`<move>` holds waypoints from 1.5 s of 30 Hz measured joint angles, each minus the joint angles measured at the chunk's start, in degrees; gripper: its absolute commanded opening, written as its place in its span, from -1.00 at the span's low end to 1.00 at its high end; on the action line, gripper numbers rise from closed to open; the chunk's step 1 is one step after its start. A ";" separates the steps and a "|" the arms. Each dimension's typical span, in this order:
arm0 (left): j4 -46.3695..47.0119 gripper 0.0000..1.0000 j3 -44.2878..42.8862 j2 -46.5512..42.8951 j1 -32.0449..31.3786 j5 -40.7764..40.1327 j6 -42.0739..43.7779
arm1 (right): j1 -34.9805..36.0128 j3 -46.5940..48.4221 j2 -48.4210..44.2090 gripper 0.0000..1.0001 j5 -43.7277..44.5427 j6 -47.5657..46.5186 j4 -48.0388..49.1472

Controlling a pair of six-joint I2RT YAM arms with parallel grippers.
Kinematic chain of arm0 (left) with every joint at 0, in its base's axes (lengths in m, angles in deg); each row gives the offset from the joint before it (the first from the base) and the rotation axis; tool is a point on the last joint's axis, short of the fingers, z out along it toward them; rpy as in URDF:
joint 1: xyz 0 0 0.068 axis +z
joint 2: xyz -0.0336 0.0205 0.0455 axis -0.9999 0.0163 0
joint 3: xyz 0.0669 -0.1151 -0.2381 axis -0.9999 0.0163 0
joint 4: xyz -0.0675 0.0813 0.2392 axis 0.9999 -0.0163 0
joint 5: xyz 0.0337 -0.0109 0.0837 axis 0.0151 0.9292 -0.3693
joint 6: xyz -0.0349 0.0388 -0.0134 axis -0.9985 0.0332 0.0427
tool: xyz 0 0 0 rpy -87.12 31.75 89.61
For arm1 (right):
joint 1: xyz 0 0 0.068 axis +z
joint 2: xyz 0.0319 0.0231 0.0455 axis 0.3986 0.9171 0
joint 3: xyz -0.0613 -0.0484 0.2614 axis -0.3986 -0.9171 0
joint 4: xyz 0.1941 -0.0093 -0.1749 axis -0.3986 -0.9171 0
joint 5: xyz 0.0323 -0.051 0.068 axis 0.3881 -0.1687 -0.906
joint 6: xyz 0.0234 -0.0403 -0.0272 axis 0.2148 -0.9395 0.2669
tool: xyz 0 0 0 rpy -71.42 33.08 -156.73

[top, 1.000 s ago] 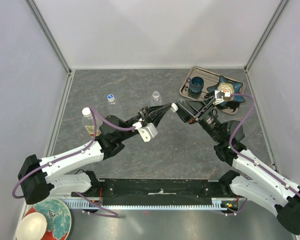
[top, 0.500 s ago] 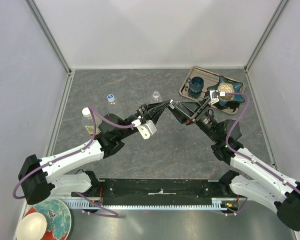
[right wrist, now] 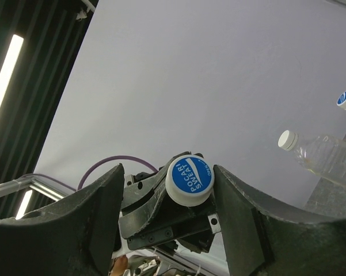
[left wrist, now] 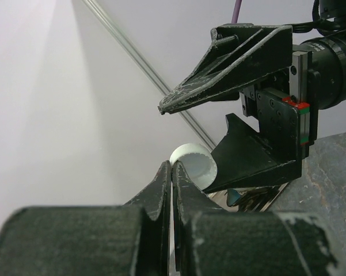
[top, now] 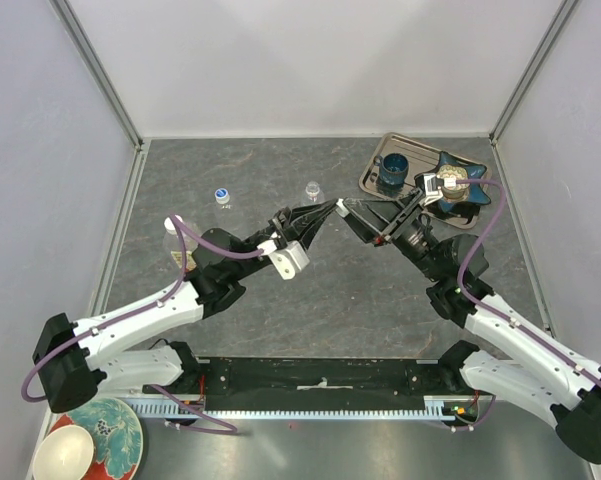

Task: Screw on the bottle caps
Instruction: Pick up the bottle cap from the center of the board.

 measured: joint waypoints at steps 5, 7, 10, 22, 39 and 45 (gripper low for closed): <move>-0.35 -0.96 0.00 -0.74 0.00 0.00 0.00 | 0.00 0.70 0.85 0.36 0.50 -0.50 0.22; -0.37 -0.96 0.00 -0.79 0.00 0.00 0.00 | 0.00 0.70 1.27 0.31 0.63 -0.48 0.22; -0.52 -0.96 0.04 -0.79 0.00 0.00 0.02 | 0.00 0.70 1.51 0.22 0.66 -0.48 0.26; -0.52 -0.96 1.22 -2.01 0.00 0.02 0.02 | 0.00 0.70 1.27 0.04 0.81 -1.29 0.11; -0.50 -0.96 1.81 -2.23 0.00 -0.31 0.28 | 0.35 1.05 1.99 -0.30 1.03 -3.08 -1.46; -0.70 -0.63 1.75 -2.05 0.00 -2.14 1.11 | 1.22 3.34 2.01 -0.49 2.78 -6.82 -5.68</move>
